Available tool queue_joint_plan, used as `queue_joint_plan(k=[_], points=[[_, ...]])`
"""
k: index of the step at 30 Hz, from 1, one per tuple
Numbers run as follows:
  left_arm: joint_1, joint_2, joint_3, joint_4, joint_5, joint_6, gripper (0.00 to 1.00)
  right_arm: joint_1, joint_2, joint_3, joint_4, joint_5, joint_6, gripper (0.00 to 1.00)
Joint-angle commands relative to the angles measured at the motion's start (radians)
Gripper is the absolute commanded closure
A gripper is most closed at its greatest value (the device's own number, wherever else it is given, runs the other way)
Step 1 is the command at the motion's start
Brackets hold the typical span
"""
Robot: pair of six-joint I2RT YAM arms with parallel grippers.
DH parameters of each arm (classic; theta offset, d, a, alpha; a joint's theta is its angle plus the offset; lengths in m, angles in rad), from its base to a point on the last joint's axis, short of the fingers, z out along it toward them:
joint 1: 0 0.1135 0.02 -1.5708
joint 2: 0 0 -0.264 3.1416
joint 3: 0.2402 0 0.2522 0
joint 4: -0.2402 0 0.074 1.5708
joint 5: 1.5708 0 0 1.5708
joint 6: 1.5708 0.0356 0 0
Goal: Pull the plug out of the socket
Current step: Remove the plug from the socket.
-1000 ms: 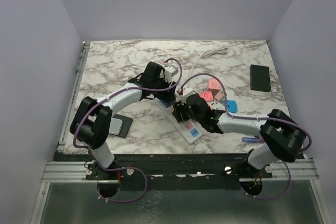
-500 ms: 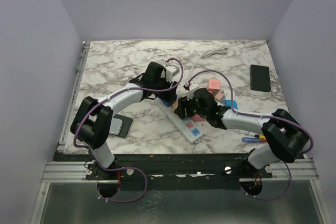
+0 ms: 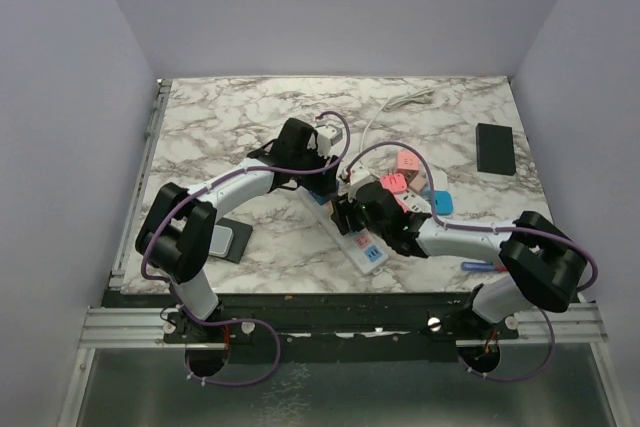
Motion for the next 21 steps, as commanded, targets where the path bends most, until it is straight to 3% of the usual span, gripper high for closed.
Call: queue_joint_plan(k=[1,11,21], points=[[0.004,0.059,-0.026,-0.137,-0.089,0.006,1.00,0.068,-0.020,-0.009,0.005,0.247,-0.052,0.99],[0.004,0.072,-0.026,-0.137,-0.104,0.006,1.00,0.135,0.023,0.006,0.027,0.329,-0.059,0.99],[0.004,0.065,-0.027,-0.136,-0.093,0.017,1.00,0.062,-0.071,-0.039,0.052,0.191,0.072,0.99]])
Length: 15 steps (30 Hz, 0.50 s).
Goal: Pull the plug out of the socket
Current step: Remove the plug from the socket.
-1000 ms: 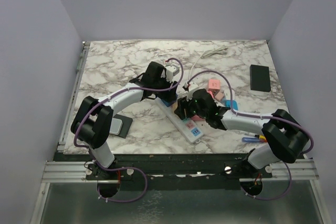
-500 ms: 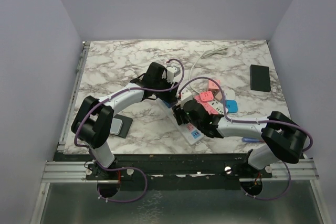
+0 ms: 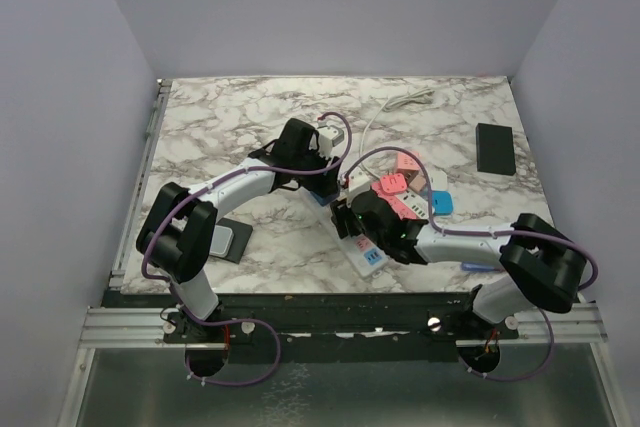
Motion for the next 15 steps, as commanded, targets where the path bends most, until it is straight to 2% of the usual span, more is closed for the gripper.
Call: queue_joint_plan(k=[1,8,15], points=[[0.008,0.059,-0.031,-0.131,-0.111,0.014,1.00,-0.061,-0.082,-0.031,0.036,-0.036,0.089,0.99],[0.006,0.065,-0.030,-0.131,-0.100,0.015,1.00,-0.201,-0.087,-0.044,0.032,-0.240,0.162,0.99],[0.003,0.074,-0.028,-0.131,-0.098,0.014,1.00,-0.223,-0.056,-0.027,0.020,-0.291,0.171,0.99]])
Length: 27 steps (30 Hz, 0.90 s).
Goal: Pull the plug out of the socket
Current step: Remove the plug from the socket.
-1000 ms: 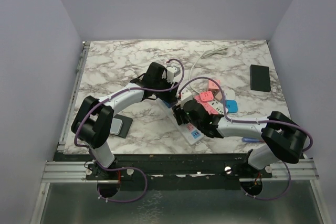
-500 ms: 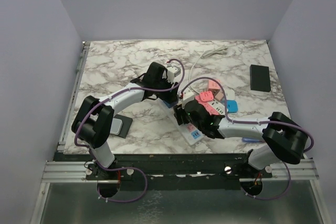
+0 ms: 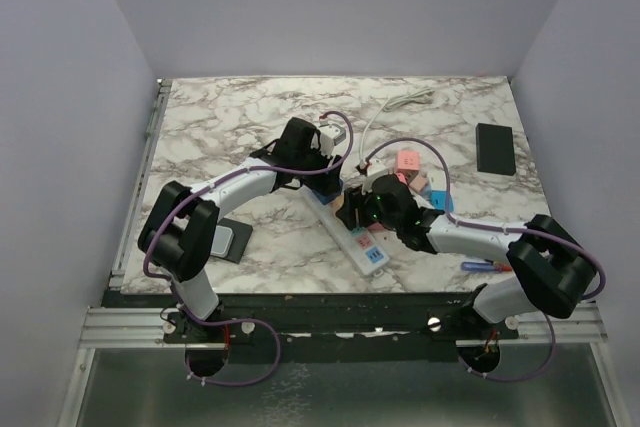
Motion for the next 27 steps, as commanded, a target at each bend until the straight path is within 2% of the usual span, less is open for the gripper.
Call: queue_joint_plan(k=[1,17,27], points=[[0.009,0.068,-0.033,-0.152,-0.104,0.014,1.00,-0.031,-0.005,0.011,0.012,0.032,0.053,0.99],[0.007,0.093,-0.030,-0.157,-0.125,0.004,1.00,0.043,-0.003,0.029,-0.003,0.228,-0.097,0.99],[0.007,0.096,-0.025,-0.169,-0.134,0.005,1.00,0.173,0.097,0.074,-0.020,0.433,-0.225,0.99]])
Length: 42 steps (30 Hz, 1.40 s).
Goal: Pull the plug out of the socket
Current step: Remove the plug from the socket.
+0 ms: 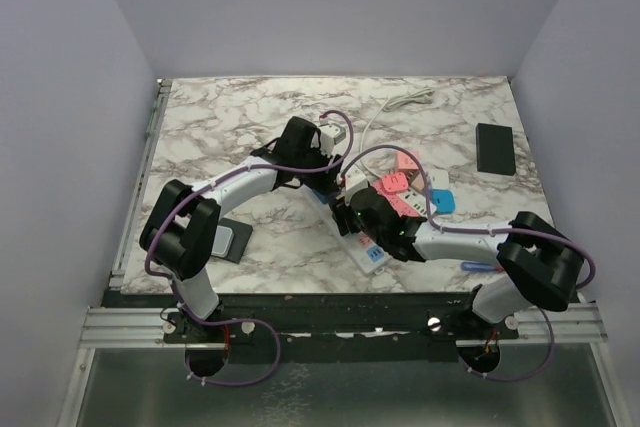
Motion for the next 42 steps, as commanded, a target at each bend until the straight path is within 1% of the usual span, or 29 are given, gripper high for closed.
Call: queue_joint_plan(k=[1,6,9,15,22,29,35,42], points=[[0.008,0.084,-0.039,-0.158,-0.128,0.008,1.00,0.036,0.061,0.046,-0.020,0.184,-0.069,0.99],[0.008,0.087,-0.034,-0.161,-0.123,0.007,1.00,0.064,0.050,0.035,0.004,0.199,-0.069,0.99],[0.008,0.086,-0.036,-0.161,-0.122,0.008,1.00,0.065,0.038,0.027,0.015,0.207,-0.036,0.99],[0.008,0.085,-0.036,-0.162,-0.121,0.008,1.00,0.058,-0.002,0.005,0.031,0.165,0.037,0.99],[0.008,0.083,-0.036,-0.164,-0.120,0.010,1.00,-0.004,-0.023,-0.014,0.033,0.080,0.085,0.99],[0.008,0.086,-0.036,-0.165,-0.121,0.010,1.00,-0.124,-0.031,-0.030,0.035,-0.078,0.162,0.99],[0.008,0.092,-0.034,-0.165,-0.117,0.011,1.00,-0.154,-0.007,-0.011,0.009,-0.126,0.178,0.99],[0.008,0.094,-0.033,-0.167,-0.118,0.011,1.00,-0.154,0.000,-0.012,0.005,-0.124,0.172,0.99]])
